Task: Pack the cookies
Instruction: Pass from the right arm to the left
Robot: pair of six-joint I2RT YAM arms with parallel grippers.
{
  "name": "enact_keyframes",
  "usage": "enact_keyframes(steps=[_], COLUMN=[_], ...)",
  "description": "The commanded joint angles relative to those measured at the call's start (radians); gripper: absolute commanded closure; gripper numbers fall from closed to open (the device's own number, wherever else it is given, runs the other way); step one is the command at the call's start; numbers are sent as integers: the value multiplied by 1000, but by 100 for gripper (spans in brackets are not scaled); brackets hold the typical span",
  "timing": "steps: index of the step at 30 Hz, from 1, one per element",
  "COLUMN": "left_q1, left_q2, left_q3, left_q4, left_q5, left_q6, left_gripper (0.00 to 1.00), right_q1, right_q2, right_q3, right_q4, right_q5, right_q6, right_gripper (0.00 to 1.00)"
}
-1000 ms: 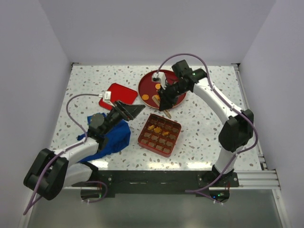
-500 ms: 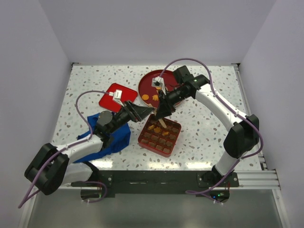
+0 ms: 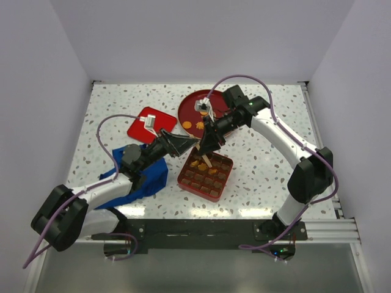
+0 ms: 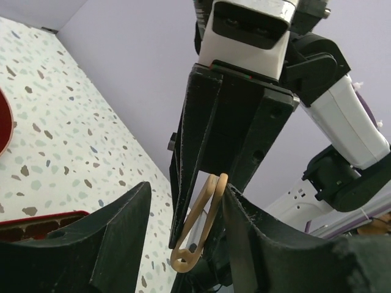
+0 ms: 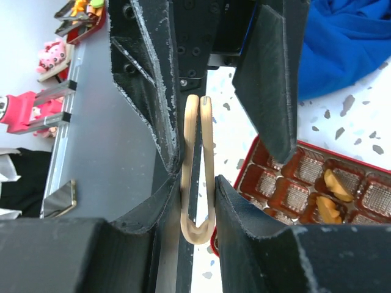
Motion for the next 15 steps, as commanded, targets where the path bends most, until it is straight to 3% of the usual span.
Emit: enact_keyframes(steps=[1, 4, 5, 7, 11, 15], left_q1=[-6, -6, -6, -7, -6, -6], left_q2=[19, 21, 19, 4, -50, -97], left_q3=[22, 14, 3, -17, -63, -96], left_q4=[159, 214, 231, 235, 246, 258], left_q5=[73, 81, 76, 49, -30, -178], left_q6=[-29, -47, -55, -60, -76, -109], left_gripper=[49, 68, 78, 88, 95, 100], right_q1=[6, 6, 6, 6, 6, 5], right_q2=[-3, 1, 2, 5, 5, 6], right_q3=[9, 12, 14, 9, 2, -3], right_q4=[-20, -23, -22, 5, 85, 226], right_q5=[-93, -99, -101, -101, -93, -108], right_q6=[7, 15, 24, 65, 184, 395], right_gripper=[73, 72, 71, 70, 64, 41])
